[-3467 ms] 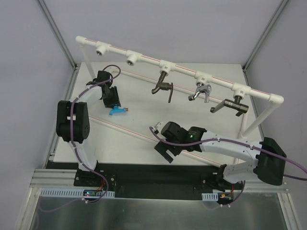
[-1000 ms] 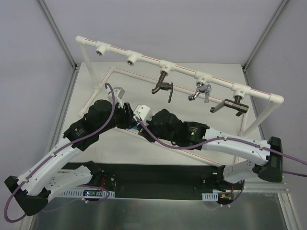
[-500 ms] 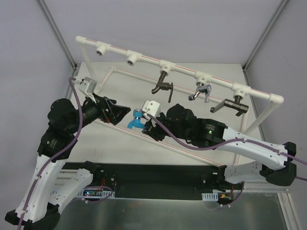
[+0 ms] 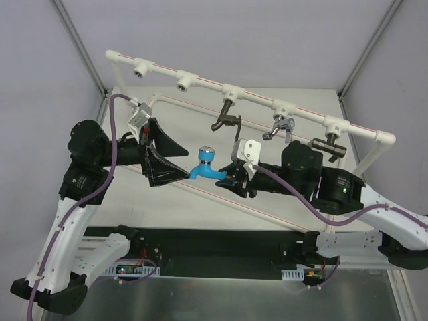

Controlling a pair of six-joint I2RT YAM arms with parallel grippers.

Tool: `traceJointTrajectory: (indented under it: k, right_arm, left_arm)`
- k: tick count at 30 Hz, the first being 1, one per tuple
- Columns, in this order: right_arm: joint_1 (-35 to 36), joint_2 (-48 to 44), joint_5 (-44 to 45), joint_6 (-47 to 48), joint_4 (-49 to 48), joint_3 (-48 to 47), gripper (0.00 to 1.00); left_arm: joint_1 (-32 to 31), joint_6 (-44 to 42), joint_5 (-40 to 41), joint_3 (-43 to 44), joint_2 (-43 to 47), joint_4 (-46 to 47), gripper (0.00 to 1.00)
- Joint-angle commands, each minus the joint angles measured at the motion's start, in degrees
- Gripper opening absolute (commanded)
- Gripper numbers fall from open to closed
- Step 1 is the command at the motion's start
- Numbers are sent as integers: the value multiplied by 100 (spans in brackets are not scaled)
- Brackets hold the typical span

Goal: Install the water faucets

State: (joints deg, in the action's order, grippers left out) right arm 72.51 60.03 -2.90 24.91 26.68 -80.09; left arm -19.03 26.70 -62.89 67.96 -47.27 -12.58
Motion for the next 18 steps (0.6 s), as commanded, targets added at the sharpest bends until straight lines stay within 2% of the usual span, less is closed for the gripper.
traceJointTrajectory:
  k: [1, 5, 6, 11, 18]
  right_arm:
    - [-18, -185, -115, 286, -215, -226, 1]
    - [-18, -185, -202, 453, -347, -217, 1]
    - [-26, -159, -220, 471, -347, -234, 1]
    - [-26, -132, -352, 550, -461, -261, 1]
    - [-35, -79, -212, 682, -488, -261, 1]
  left_arm:
    - [22, 1327, -785, -81, -221, 1239, 99]
    - [-109, 2777, -830, -696, -336, 3641, 99]
    - [-154, 3084, -778, -810, -362, 3840, 99]
    - [-531, 3026, -751, -785, -582, 3868, 96]
    - [-795, 2806, -891, -741, -600, 3868, 82]
